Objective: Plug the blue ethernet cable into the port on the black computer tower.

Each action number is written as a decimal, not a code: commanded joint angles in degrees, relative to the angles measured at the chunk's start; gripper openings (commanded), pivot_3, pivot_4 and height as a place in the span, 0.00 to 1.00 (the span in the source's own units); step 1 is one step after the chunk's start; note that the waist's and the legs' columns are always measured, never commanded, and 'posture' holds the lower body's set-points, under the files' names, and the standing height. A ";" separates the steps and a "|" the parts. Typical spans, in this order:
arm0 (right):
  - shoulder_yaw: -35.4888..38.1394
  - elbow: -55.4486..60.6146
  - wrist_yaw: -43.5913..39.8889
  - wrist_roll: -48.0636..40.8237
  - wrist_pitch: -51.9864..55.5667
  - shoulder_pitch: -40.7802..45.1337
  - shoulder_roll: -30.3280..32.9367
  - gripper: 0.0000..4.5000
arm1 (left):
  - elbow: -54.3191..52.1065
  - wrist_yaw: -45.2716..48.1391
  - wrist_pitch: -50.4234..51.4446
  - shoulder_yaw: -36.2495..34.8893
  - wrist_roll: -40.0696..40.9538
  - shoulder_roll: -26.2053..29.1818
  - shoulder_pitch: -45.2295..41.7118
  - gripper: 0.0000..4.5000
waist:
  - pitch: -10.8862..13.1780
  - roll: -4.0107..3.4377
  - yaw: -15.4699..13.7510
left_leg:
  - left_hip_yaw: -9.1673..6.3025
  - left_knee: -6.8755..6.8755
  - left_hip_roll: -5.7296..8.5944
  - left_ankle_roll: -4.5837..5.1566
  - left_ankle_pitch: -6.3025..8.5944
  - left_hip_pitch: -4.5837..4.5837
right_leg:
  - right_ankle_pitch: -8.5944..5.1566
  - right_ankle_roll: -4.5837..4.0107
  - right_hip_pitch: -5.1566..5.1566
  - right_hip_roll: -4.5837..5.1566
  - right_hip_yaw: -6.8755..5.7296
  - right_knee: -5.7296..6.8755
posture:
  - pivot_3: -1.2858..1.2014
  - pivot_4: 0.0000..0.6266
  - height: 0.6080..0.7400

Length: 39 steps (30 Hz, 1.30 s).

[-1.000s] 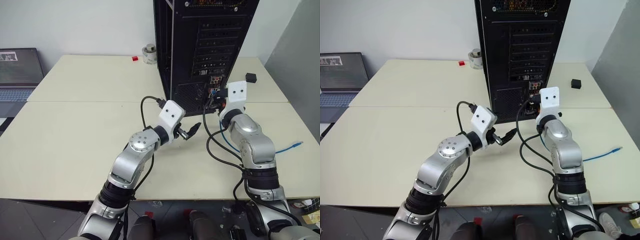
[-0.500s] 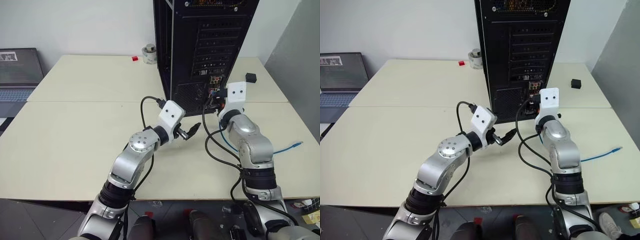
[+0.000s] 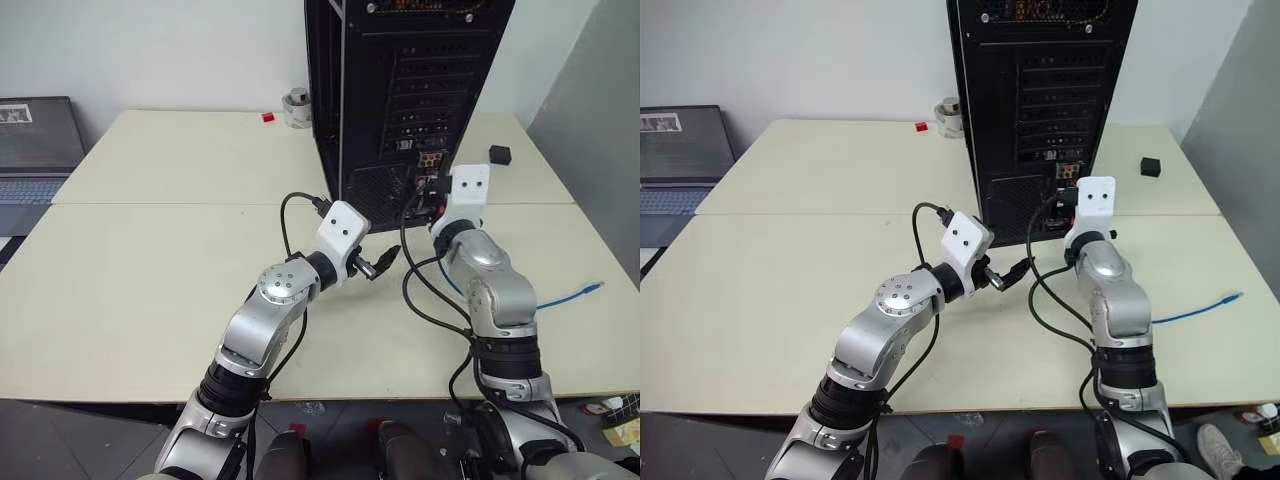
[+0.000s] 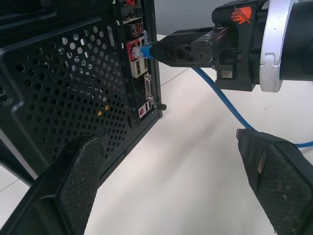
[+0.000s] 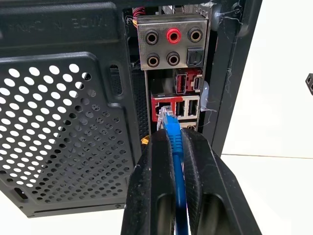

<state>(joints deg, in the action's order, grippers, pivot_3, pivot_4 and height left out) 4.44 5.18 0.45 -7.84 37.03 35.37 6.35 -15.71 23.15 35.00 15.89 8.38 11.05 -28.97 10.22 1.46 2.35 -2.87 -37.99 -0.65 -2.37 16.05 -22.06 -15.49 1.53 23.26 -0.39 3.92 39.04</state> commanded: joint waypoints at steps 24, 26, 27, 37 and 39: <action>-0.28 -1.33 7.37 3.64 -7.17 3.51 -6.37 0.00 | -1.39 -0.86 -0.23 -1.81 -0.97 0.24 0.40 0.99 | 0.01 -0.02 0.62 | 0.01 0.03 0.01 0.00 0.00 -0.03 | 0.00 0.00 0.05 0.00 0.03 0.00 | 0.52 0.24 1.00; -0.59 -1.92 7.41 3.92 -7.91 3.47 -6.83 0.00 | -1.53 -0.97 -0.16 -2.05 -1.01 0.47 0.73 0.99 | 0.01 -0.02 0.64 | 0.02 0.03 0.01 0.00 0.00 -0.03 | 0.00 0.00 0.05 0.00 0.03 0.00 | 0.52 0.24 1.00; -0.71 -2.17 7.37 4.01 -8.21 3.47 -6.93 0.00 | -1.62 -1.02 -0.11 -2.13 -0.99 0.55 0.86 0.99 | 0.01 -0.02 0.64 | 0.01 0.03 0.00 0.00 0.00 -0.03 | 0.00 0.00 0.05 0.00 0.03 0.00 | 0.52 0.24 1.00; -0.62 -5.55 6.47 4.00 -10.23 4.85 -6.64 0.00 | -2.31 -1.46 0.20 -2.65 -0.87 1.35 1.70 0.99 | 0.01 -0.02 0.80 | 0.01 0.03 -0.01 0.00 0.00 -0.02 | 0.00 0.00 0.05 0.00 0.02 0.00 | 0.52 0.24 1.00; -0.48 -6.48 6.35 3.89 -10.61 5.37 -6.56 0.00 | -2.44 -1.41 0.24 -2.82 -0.84 1.48 1.81 0.99 | 0.01 -0.02 0.84 | 0.01 0.03 -0.01 0.00 0.00 -0.02 | 0.00 0.00 0.05 0.00 0.03 0.00 | 0.52 0.24 1.00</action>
<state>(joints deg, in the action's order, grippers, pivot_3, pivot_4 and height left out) 3.71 -1.59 7.37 -3.94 28.96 37.76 -0.42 -15.71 21.90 35.65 14.10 7.64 12.51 -27.16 10.23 1.44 3.19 -2.85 -37.96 -0.66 -2.38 16.05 -22.08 -15.49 1.54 23.31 -0.39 3.94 39.04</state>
